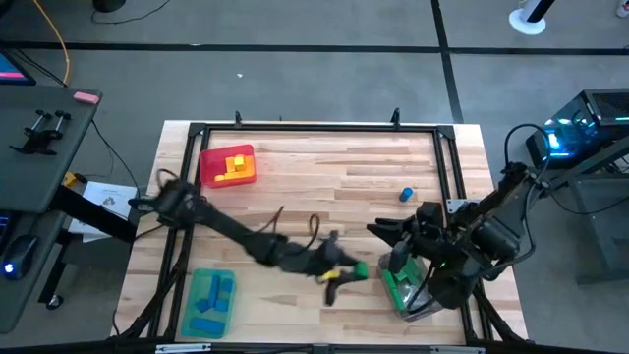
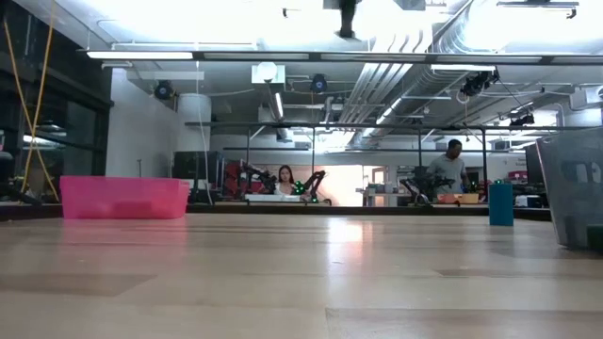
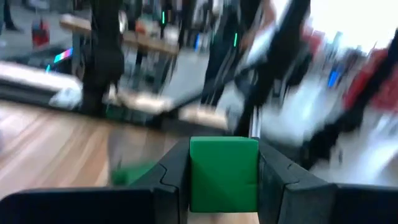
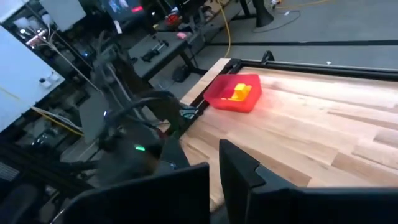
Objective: Sort blocks
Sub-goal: Put the green block into the black bin, then put the blue block into the green bin
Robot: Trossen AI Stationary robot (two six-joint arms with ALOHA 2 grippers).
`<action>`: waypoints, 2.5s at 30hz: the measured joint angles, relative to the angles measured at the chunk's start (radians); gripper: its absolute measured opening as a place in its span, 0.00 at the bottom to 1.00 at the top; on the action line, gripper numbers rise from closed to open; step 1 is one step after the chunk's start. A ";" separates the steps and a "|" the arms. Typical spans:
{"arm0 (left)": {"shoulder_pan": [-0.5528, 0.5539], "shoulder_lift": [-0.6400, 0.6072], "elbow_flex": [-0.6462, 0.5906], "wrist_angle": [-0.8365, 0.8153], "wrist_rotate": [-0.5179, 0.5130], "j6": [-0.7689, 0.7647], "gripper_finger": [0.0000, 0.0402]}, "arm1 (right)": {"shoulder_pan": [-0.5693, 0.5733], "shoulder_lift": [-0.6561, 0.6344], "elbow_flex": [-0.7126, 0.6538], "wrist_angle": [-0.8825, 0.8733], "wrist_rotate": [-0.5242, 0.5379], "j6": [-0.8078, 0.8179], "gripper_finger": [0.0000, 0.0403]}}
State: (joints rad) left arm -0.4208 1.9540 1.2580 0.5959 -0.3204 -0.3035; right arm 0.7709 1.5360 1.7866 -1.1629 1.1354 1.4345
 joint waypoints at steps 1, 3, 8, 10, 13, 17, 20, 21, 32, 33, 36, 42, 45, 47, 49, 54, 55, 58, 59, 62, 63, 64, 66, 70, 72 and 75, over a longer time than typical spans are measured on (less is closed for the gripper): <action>0.024 0.042 0.022 0.071 0.016 -0.011 0.23 | 0.001 0.000 0.000 0.000 0.005 0.002 0.00; 0.070 0.124 0.077 0.153 0.035 -0.047 0.23 | 0.000 0.001 0.000 0.003 0.009 0.002 0.00; 0.160 0.305 0.261 0.176 0.111 -0.168 0.23 | -0.021 0.006 0.000 0.019 0.015 0.005 0.00; 0.184 0.365 0.337 0.167 0.170 -0.187 0.23 | -0.031 0.006 0.000 0.022 0.015 0.005 0.00; 0.198 0.434 0.438 0.099 0.245 -0.217 0.23 | -0.040 0.006 0.000 0.023 0.014 0.005 0.00; 0.198 0.484 0.513 -0.027 0.269 -0.263 0.24 | -0.045 0.006 0.000 0.023 0.012 0.005 0.00; 0.194 0.490 0.548 -0.127 0.269 -0.228 0.36 | -0.045 0.006 0.000 0.023 0.010 0.000 0.00; 0.191 0.489 0.559 -0.155 0.269 -0.206 0.42 | -0.045 0.006 0.000 0.023 0.010 0.000 0.00; 0.232 0.370 0.703 -0.694 0.589 -0.129 0.71 | -0.045 0.001 -0.001 0.014 0.017 -0.003 0.00; 0.243 0.338 0.706 -0.807 0.617 -0.096 0.70 | -0.048 -0.006 -0.001 0.004 0.021 -0.003 0.00; 0.261 0.230 0.705 -1.197 0.583 0.038 0.70 | -0.072 -0.027 -0.001 -0.036 0.025 -0.001 0.00; 0.205 0.012 0.682 -1.569 0.257 0.134 0.70 | -0.208 -0.064 -0.001 -0.329 -0.116 0.125 0.00; 0.155 -0.132 0.568 -1.487 0.186 0.072 0.70 | -0.318 -0.098 -0.058 -0.379 -0.248 0.106 0.00; 0.114 -0.234 0.456 -1.409 0.122 0.002 0.70 | -0.400 -0.156 -0.167 -0.336 -0.367 0.011 0.00; 0.066 -0.336 0.332 -1.324 0.049 -0.077 0.70 | -0.489 -0.221 -0.288 -0.344 -0.491 -0.002 0.00; -0.045 -0.530 0.065 -1.147 -0.134 -0.284 0.70 | -0.591 -0.380 -0.640 -0.297 -0.711 0.000 0.00; -0.061 -0.558 0.026 -1.114 -0.172 -0.330 0.70 | -0.596 -0.413 -0.696 -0.287 -0.722 0.009 0.00; -0.091 -0.616 -0.054 -1.066 -0.255 -0.457 0.70 | -0.604 -0.498 -0.842 -0.188 -0.730 0.062 0.01; -0.094 -0.630 -0.065 -1.060 -0.268 -0.478 0.70 | -0.604 -0.520 -0.886 -0.147 -0.740 0.075 0.02; -0.077 -0.666 -0.078 -1.080 -0.289 -0.450 0.70 | -0.603 -0.572 -0.984 -0.034 -0.744 0.094 0.10; -0.061 -0.681 -0.079 -1.078 -0.301 -0.420 0.70 | -0.603 -0.576 -1.012 -0.006 -0.738 0.095 0.13; -0.041 -0.697 -0.079 -1.077 -0.314 -0.386 0.70 | -0.603 -0.576 -1.036 0.019 -0.728 0.101 0.17; 0.017 -0.731 -0.079 -1.059 -0.318 -0.311 0.70 | -0.610 -0.574 -1.076 0.045 -0.724 0.126 0.26; 0.168 -0.813 -0.079 -1.062 -0.269 -0.141 0.70 | -0.674 -0.545 -1.136 0.060 -0.717 0.160 0.43; 0.255 -0.854 -0.079 -1.064 -0.237 -0.043 0.70 | -0.727 -0.526 -1.150 0.071 -0.717 0.164 0.49; 0.389 -0.906 -0.078 -1.063 -0.164 0.082 0.70 | -0.813 -0.483 -1.164 0.153 -0.722 0.149 0.54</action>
State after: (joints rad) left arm -0.0318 1.0482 1.1797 -0.4667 -0.4843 -0.2219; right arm -0.0423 1.0526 0.6231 -1.0100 0.4138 1.5837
